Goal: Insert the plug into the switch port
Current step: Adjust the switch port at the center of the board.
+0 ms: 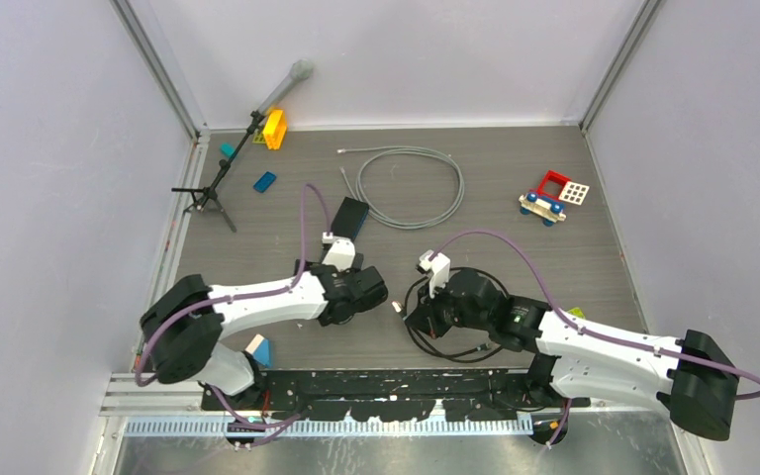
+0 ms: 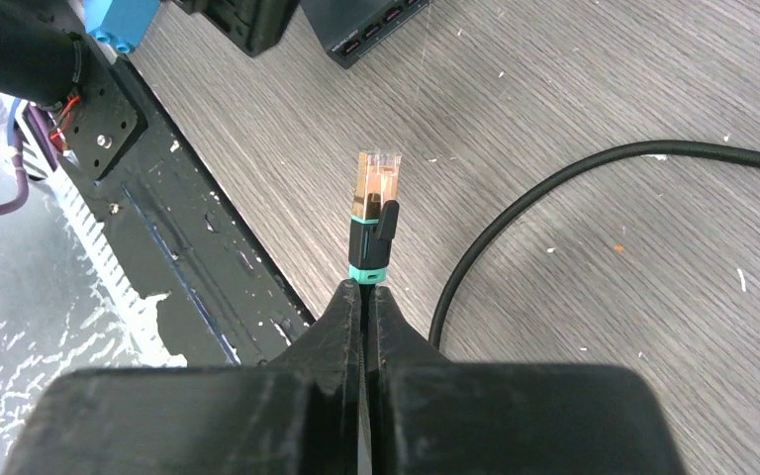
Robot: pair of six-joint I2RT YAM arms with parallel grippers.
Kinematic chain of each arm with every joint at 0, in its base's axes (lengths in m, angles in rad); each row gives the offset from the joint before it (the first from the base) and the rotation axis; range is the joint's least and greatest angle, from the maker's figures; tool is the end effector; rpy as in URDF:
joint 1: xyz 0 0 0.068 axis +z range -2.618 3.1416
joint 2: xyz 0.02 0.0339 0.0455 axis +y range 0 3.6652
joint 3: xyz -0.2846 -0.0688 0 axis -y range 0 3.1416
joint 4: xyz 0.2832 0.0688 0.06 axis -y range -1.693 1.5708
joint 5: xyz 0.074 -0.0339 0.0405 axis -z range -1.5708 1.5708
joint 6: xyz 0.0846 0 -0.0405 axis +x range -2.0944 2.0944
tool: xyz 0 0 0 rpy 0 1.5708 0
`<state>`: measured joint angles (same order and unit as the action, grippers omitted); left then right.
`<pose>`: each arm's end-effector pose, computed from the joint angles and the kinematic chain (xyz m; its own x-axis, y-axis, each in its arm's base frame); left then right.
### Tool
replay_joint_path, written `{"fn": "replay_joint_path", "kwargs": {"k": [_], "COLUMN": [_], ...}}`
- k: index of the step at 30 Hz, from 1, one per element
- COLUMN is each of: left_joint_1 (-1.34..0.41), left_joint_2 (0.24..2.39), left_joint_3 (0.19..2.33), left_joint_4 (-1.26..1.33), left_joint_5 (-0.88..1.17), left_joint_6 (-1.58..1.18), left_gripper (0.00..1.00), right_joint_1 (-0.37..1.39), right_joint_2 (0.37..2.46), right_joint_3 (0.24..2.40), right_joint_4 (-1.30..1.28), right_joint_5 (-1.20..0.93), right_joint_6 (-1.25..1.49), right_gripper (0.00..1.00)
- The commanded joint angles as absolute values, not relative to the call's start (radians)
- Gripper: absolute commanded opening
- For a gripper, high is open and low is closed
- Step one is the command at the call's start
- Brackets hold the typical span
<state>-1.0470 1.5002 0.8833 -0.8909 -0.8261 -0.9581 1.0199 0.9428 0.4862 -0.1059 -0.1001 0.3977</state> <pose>0.1909 -0.2061 0.1514 -0.7483 0.1869 -0.6366 -0.0842 0.9250 0.3705 0.1327 0.2321 0.1884 -0.6029 -0.2451 -0.7593 -0.7143 0.5898 0.3768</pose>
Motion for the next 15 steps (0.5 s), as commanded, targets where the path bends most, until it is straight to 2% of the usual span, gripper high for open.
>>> {"fn": "replay_joint_path", "kwargs": {"k": [1,4,7,12,15], "left_joint_1": [-1.051,-1.084,-1.124,-1.129,-1.125], "left_joint_2": [1.334,1.237,1.236,1.400,1.519], "left_joint_3": [0.830,0.752,0.739,0.782,0.859], "left_joint_4": [-0.765,-0.545,-0.481,-0.575,-0.741], "left_joint_5": [-0.808,-0.715,-0.716,-0.751,-0.820], "left_joint_6": [-0.901,-0.774,-0.750,-0.803,-0.913], "left_gripper": [0.96,0.99,1.00,1.00,1.00], "right_joint_1": [1.021,1.021,1.021,1.022,1.021], "right_joint_2": [0.923,0.928,0.936,0.953,0.954], "right_joint_3": [0.486,0.491,0.494,0.495,0.499], "right_joint_4": [-0.079,-0.080,-0.080,-0.072,-0.078], "right_joint_5": [-0.080,-0.077,-0.075,-0.081,-0.081], "right_joint_6": [0.405,0.402,0.402,0.410,0.410], "right_gripper": [0.00,0.00,0.00,0.00,0.01]}}
